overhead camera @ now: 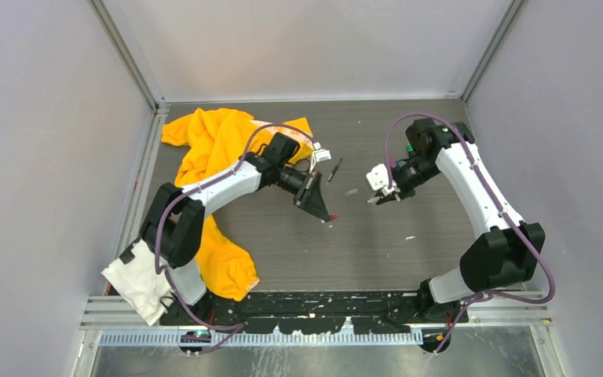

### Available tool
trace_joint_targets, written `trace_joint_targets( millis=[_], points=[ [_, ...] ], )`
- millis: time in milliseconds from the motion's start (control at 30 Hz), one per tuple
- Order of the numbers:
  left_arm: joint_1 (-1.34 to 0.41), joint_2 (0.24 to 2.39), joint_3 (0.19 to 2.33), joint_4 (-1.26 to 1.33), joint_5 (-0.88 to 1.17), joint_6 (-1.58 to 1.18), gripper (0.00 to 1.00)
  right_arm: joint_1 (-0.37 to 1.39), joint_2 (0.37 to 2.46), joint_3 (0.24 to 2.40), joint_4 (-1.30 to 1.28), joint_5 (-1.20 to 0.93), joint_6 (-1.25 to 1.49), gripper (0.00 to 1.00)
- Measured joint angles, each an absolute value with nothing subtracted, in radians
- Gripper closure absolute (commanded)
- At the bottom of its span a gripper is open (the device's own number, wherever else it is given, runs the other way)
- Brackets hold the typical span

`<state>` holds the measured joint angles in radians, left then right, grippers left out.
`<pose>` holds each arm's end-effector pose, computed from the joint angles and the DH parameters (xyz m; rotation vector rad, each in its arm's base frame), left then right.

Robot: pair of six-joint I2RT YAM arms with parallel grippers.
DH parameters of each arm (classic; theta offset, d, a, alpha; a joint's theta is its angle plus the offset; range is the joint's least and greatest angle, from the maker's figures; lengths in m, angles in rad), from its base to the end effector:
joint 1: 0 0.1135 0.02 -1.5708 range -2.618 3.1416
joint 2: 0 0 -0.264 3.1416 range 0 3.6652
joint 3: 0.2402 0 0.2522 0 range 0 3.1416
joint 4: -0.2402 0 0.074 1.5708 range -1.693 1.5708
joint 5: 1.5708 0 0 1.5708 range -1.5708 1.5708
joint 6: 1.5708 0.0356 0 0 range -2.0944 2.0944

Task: Insert the pens into the pen caps
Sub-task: Insert the pen cap onto the pen.

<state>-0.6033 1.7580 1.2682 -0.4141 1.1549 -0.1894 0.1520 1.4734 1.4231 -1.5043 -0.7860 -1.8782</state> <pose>0.2847 -0.2357 0.2411 1.0255 2.2425 -1.7674 0.2370 0.0618 0.3247 -2.0917 1.2892 0.6471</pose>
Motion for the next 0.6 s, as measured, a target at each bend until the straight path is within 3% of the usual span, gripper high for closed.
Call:
trace_joint_targets(
  millis=[200, 600],
  points=[
    [-0.653, 1.76, 1.287, -0.416, 1.258, -0.256, 0.99, 0.26, 1.473, 1.426, -1.523, -0.722, -1.967, 0.99],
    [-0.654, 1.774, 1.283, -0.231, 1.29, -0.469, 0.99, 0.414, 1.472, 1.423, -1.441, -0.632, -1.859, 0.99]
  ],
)
